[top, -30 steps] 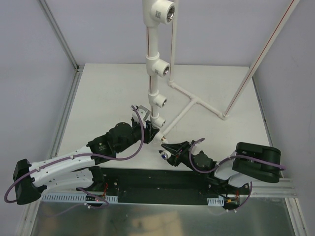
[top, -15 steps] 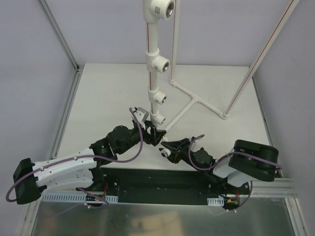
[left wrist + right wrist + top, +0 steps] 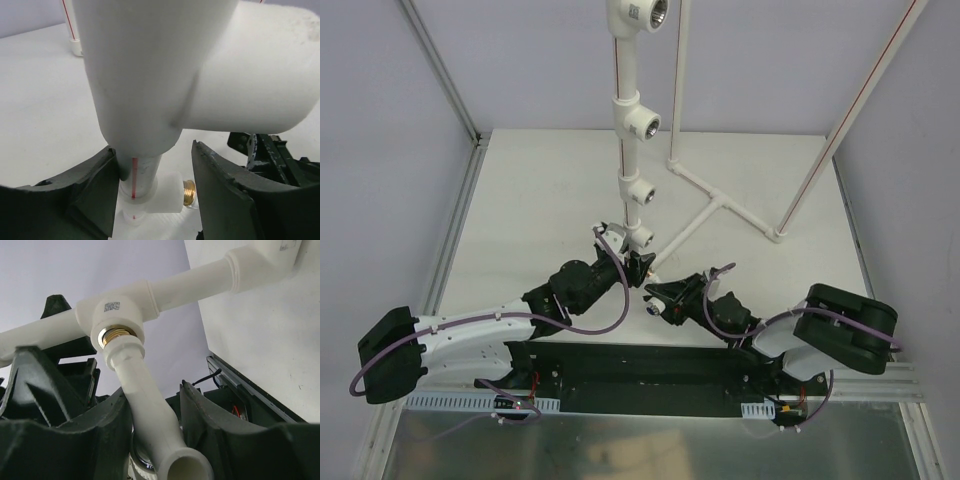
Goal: Install the water faucets
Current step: Install the water faucet onto the adaptor.
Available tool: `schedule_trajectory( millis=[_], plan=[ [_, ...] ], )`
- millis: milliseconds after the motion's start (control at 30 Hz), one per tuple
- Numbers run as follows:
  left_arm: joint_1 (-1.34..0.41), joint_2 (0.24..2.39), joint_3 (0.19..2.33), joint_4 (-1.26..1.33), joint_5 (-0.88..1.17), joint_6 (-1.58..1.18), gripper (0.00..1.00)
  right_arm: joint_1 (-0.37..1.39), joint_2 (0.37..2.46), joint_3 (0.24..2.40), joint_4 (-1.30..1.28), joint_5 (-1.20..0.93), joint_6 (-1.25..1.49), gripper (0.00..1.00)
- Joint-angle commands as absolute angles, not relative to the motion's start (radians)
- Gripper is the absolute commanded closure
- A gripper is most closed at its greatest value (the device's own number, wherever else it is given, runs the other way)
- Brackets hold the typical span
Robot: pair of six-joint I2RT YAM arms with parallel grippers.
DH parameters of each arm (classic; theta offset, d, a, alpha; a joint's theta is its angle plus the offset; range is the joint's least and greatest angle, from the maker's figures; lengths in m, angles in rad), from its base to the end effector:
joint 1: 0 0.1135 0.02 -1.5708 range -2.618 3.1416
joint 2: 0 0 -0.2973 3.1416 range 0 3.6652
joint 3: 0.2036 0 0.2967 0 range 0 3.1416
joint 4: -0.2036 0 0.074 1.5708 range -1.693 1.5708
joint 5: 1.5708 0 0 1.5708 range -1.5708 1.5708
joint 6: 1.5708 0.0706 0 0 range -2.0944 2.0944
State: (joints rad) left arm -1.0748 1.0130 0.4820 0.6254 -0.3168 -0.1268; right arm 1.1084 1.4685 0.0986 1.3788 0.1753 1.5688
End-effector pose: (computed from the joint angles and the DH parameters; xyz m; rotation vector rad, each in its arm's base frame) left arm 0.1545 -0.2393 0.2836 0.4510 1.4570 -0.7355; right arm 0.1225 0.2182 0.1378 0.6091 1.8463 1.8623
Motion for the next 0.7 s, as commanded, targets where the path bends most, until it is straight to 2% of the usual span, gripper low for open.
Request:
schedule_trajectory(
  millis=[0, 100, 200, 333, 500, 600, 633, 667],
  plan=[
    [-1.146, 1.046, 0.489, 0.716, -0.144, -0.08, 0.48, 1.12, 1.388, 0.19, 1.232, 0.071, 1.441, 1.0],
    [-1.137, 1.028, 0.479, 0.71, -0.129, -0.037, 0.53, 1.121, 1.304, 0.202, 1.109, 0.08, 1.381, 1.0],
    [-1.097, 1.002, 0.466, 0.703, -0.049, -0.029, 0.53, 1.121, 1.206, 0.231, 0.933, 0.092, 1.301, 1.0],
    [-1.037, 0.982, 0.463, 0.699, 0.125, -0.057, 0.48, 1.121, 1.095, 0.284, 0.701, 0.121, 1.171, 1.0],
    [-1.0, 1.026, 0.498, 0.707, 0.251, -0.063, 0.44, 1.121, 1.025, 0.299, 0.606, 0.182, 1.045, 1.0],
    [-0.98, 1.083, 0.525, 0.729, 0.302, -0.083, 0.53, 1.12, 1.026, 0.313, 0.581, 0.187, 0.991, 1.0],
    [-0.977, 1.103, 0.534, 0.736, 0.308, -0.09, 0.66, 1.121, 1.031, 0.317, 0.578, 0.187, 0.971, 1.0],
    [-0.976, 1.117, 0.543, 0.742, 0.302, -0.104, 0.85, 1.121, 1.031, 0.322, 0.577, 0.19, 0.956, 1.0]
  ],
)
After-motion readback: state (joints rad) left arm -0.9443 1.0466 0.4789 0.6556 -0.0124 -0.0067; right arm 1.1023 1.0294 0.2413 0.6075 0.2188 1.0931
